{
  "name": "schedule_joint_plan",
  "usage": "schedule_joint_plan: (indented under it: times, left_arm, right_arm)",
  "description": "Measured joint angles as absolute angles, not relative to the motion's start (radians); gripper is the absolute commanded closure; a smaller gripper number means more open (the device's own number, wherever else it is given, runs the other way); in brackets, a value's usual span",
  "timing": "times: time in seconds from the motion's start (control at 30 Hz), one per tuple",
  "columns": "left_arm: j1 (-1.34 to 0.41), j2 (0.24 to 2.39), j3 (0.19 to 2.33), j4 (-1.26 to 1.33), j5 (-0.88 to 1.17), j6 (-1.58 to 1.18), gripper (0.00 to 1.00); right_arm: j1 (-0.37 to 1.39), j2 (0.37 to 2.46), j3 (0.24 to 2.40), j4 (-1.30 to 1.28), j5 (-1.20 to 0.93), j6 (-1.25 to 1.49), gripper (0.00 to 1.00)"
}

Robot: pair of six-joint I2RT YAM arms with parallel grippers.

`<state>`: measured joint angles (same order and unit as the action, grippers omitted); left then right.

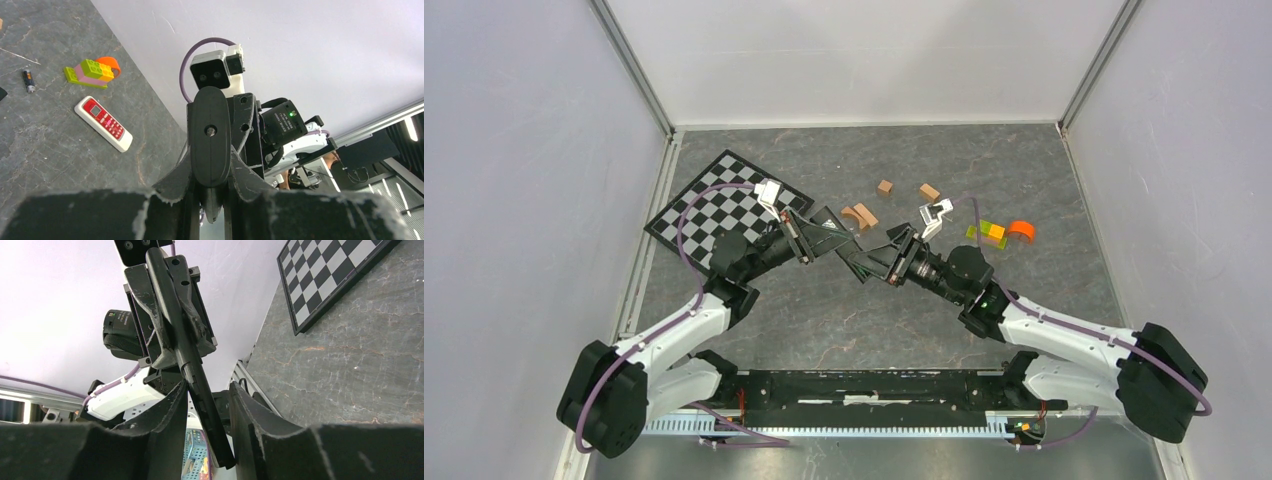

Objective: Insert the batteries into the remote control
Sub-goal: Load the battery into the remote control.

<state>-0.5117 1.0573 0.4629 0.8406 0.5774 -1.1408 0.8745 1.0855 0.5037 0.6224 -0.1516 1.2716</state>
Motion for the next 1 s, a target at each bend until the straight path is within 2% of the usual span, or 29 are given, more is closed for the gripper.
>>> schedule_joint_plan:
  times: [0.13, 0.2, 0.23, 0.3, 0.37, 0.5, 0.6, 0.73, 0.87, 1.0]
  left_arm:
    - [-0.512, 1.052, 0.461, 0.842, 0.576, -1.174, 0.98]
    - [-0.512, 1.051, 0.459, 0.842, 0.575, -1.192, 0.98]
    - [-0.511, 1.05, 0.459, 0.843, 0.574, -1.202, 0.98]
    - [-0.511, 1.048, 0.458, 0.844, 0.571, -1.21, 0.98]
    - [-0.511, 1.044, 0.458, 0.843, 0.567, -1.211, 0.98]
    - [-0.508, 1.019, 0.457, 0.805, 0.551, -1.199, 0.98]
    - [-0.49, 0.996, 0.455, 0.744, 0.548, -1.167, 0.98]
    - [-0.44, 0.972, 0.445, 0.654, 0.541, -1.114, 0.98]
    - [-0.392, 0.933, 0.442, 0.51, 0.511, -1.045, 0.98]
    - [-0.384, 0.887, 0.442, 0.402, 0.481, -0.979, 0.98]
  right_arm:
    - [0.875, 1.08, 0.493, 0.642, -0.157, 1.271, 0.68]
    - [0.875, 1.08, 0.493, 0.65, -0.161, 1.269, 0.67]
    - [0.875, 1.08, 0.492, 0.655, -0.163, 1.268, 0.6]
    - [0.875, 1.08, 0.49, 0.663, -0.166, 1.266, 0.38]
    - [0.874, 1.08, 0.487, 0.665, -0.171, 1.264, 0.23]
    - [0.861, 1.076, 0.485, 0.664, -0.201, 1.222, 0.13]
    - [0.834, 1.038, 0.485, 0.629, -0.227, 1.167, 0.13]
    - [0.792, 0.917, 0.505, 0.43, -0.187, 1.018, 0.2]
    - [0.757, 0.852, 0.611, 0.126, -0.013, 0.834, 0.3]
    - [0.69, 0.903, 0.715, -0.11, 0.183, 0.681, 0.35]
